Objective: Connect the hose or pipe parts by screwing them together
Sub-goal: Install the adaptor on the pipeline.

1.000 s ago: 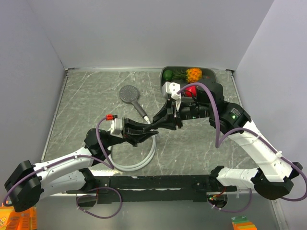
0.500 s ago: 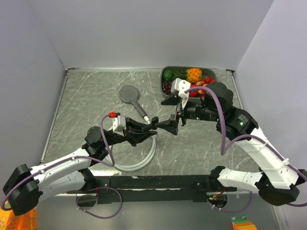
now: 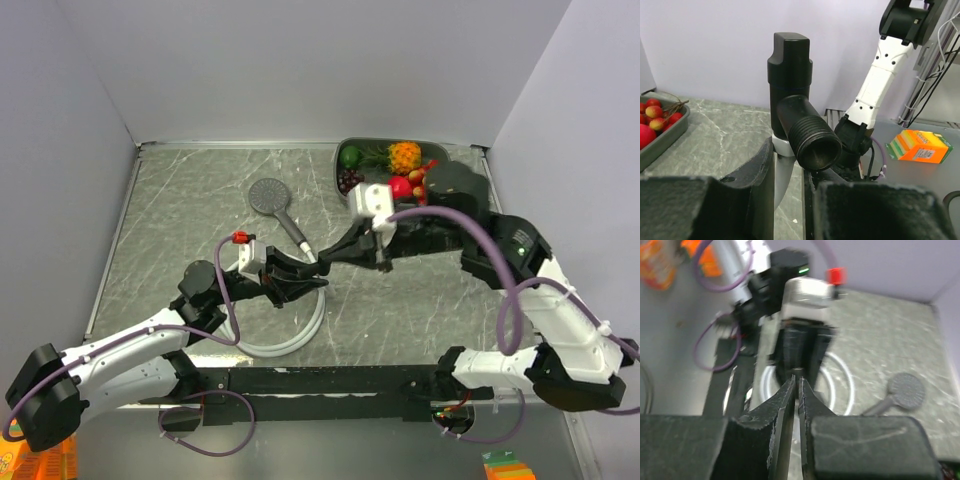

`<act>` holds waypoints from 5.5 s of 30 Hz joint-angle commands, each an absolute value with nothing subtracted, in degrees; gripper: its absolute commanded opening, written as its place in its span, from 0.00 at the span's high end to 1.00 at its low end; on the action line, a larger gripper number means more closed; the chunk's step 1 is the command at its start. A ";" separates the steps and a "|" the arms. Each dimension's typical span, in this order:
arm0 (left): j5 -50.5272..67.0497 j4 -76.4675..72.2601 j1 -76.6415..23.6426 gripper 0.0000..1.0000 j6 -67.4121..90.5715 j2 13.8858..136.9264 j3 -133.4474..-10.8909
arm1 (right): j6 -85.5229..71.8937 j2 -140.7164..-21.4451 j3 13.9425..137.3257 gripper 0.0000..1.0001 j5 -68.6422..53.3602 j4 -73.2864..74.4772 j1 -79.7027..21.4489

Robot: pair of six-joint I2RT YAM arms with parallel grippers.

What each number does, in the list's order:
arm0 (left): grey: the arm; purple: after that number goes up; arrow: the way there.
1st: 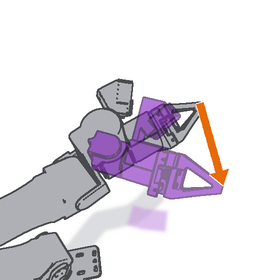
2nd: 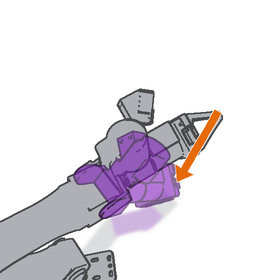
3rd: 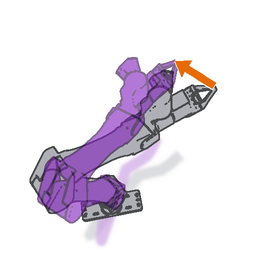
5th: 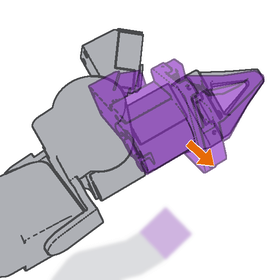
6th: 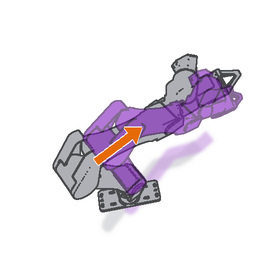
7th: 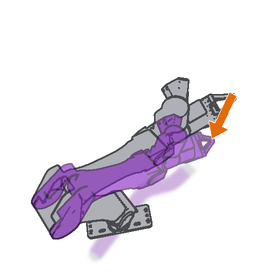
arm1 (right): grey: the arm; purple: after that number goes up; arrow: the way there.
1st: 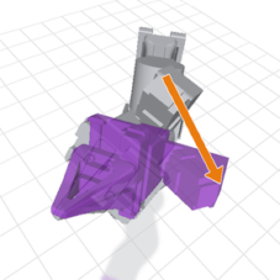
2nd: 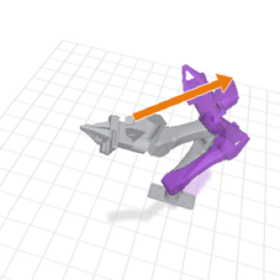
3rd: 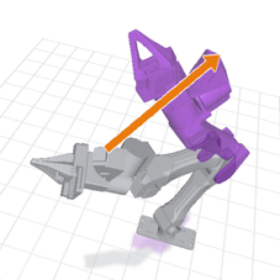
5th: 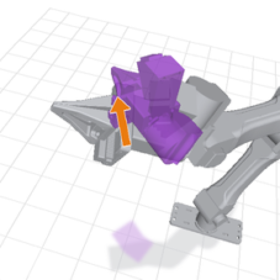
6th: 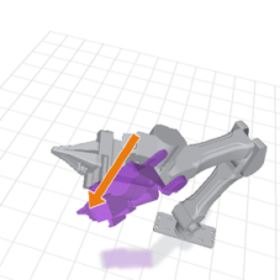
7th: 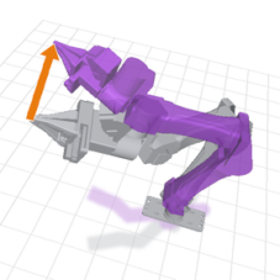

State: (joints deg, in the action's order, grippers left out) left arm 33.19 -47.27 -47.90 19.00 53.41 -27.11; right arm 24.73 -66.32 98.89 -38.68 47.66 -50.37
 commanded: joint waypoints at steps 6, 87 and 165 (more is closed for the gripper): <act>35.59 -54.22 -47.72 0.99 14.60 52.38 -29.36 | 32.87 -77.16 110.03 0.85 -33.05 65.74 -59.32; 46.32 -35.68 -46.32 0.99 10.64 53.00 -46.84 | 33.84 -81.65 125.24 1.00 -15.39 66.97 -62.84; 54.75 -23.99 -47.20 0.99 4.04 52.73 -45.62 | 27.86 -76.46 108.80 1.00 -40.15 52.28 -50.18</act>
